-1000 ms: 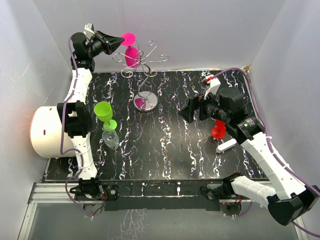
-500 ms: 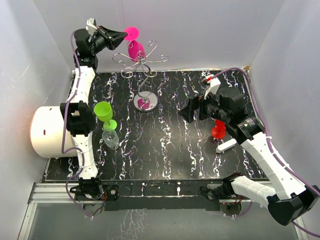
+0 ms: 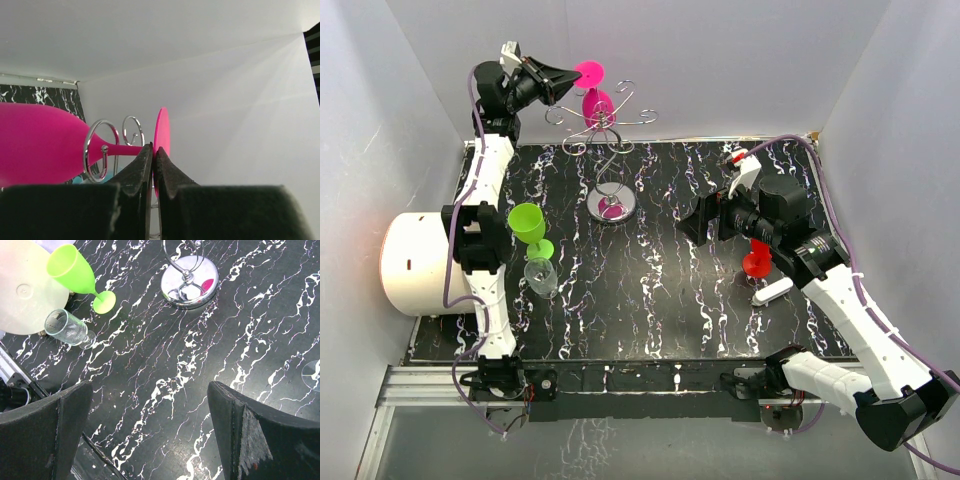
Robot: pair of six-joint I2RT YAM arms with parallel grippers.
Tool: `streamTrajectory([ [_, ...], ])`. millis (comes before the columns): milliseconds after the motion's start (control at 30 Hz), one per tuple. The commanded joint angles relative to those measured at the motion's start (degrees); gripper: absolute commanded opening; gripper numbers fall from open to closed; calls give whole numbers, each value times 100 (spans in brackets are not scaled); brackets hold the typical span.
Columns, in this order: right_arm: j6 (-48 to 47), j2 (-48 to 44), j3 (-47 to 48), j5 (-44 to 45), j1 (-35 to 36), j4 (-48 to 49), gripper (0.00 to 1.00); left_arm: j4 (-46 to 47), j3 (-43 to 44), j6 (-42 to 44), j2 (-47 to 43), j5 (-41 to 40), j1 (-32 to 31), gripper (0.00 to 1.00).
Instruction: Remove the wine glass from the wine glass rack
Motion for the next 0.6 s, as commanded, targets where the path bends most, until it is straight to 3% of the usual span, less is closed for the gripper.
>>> streamTrajectory([
  [0, 27, -105, 52, -65, 17, 379, 98, 83, -307, 178, -796, 281, -41, 0],
  [567, 136, -167, 70, -118, 17, 323, 98, 264, -1548, 338, -1785, 587, 427, 0],
])
